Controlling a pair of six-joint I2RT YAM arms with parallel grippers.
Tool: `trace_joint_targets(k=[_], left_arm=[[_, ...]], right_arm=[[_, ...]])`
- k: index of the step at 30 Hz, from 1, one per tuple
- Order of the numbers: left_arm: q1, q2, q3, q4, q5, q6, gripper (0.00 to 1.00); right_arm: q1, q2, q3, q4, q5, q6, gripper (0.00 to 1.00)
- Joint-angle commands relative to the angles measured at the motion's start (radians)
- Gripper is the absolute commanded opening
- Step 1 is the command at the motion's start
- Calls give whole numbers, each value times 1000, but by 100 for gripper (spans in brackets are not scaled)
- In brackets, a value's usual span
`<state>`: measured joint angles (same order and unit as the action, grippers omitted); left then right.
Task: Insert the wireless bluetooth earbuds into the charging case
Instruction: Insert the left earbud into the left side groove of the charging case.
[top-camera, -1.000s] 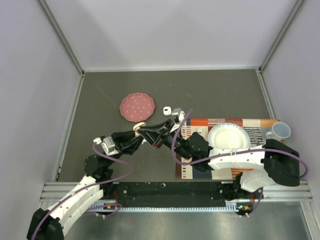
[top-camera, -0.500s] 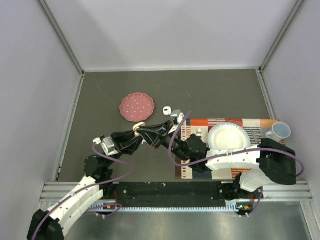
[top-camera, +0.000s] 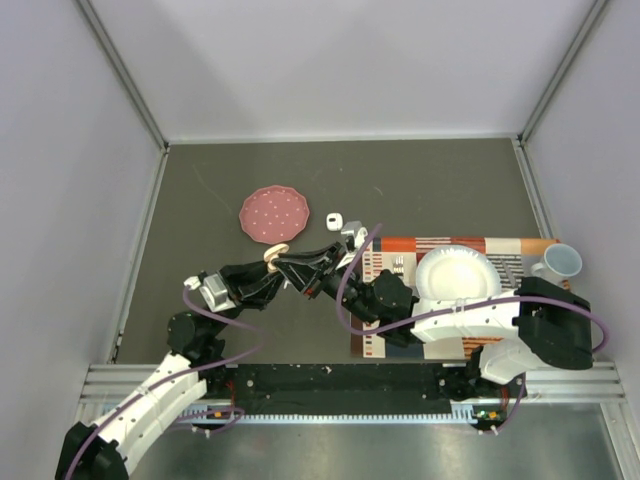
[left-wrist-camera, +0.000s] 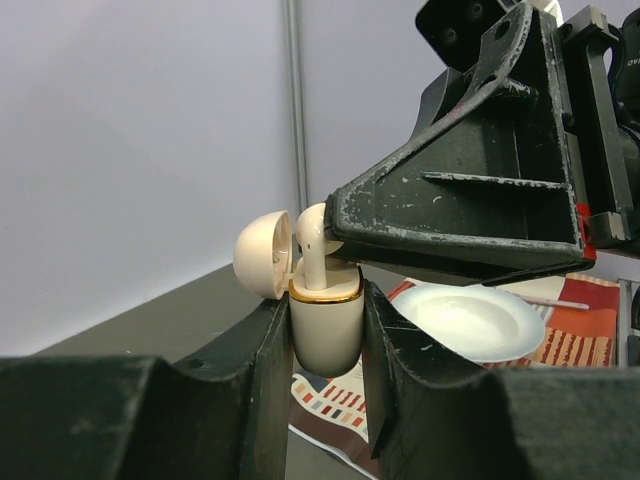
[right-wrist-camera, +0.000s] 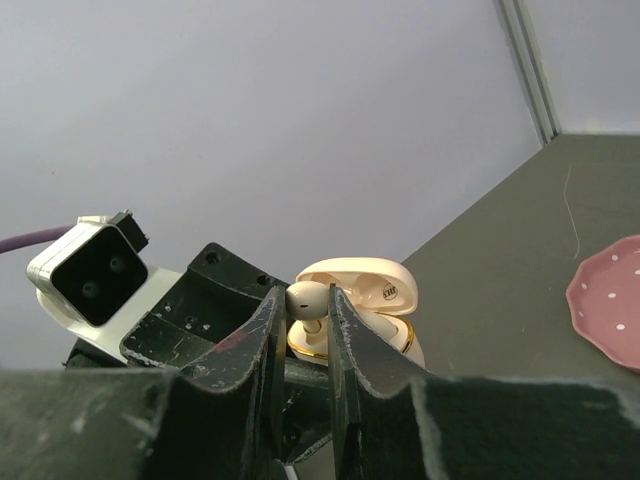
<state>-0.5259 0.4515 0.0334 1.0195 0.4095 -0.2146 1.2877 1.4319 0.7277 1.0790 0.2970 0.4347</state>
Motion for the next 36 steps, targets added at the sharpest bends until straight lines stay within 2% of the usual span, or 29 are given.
trace_joint_targets(k=[1,5,9,12,17,21,25,29,30,36], left_arm=[[-3,-23,-50,57,-24,3,0],[-3,-25,-49,53,-24,6,0],[-3,-25,-47,50,-23,7,0],[-5,-27,-49,45,-17,9,0],[-5,-30,-49,39,-18,9,0],[-3,-36,-50,34,-18,9,0],[-3,-43,-50,21,-15,9,0],[-5,-43,-49,19,-12,9,0],[-3,-42,-50,19,-12,8,0],[-5,-43,-47,17,-3,6,0]], right_arm=[[18,-7,-4,-5,25,-19,0],[19,-13,-1,-17,33,-25,0],[18,-18,10,-48,36,-30,4],[18,-34,42,-128,37,-10,9],[18,-57,47,-131,17,4,18],[18,-71,49,-142,25,-4,20],[18,-88,58,-168,37,18,31],[18,-103,72,-191,19,29,35],[18,-105,76,-191,16,26,39],[18,-123,93,-199,22,1,42]])
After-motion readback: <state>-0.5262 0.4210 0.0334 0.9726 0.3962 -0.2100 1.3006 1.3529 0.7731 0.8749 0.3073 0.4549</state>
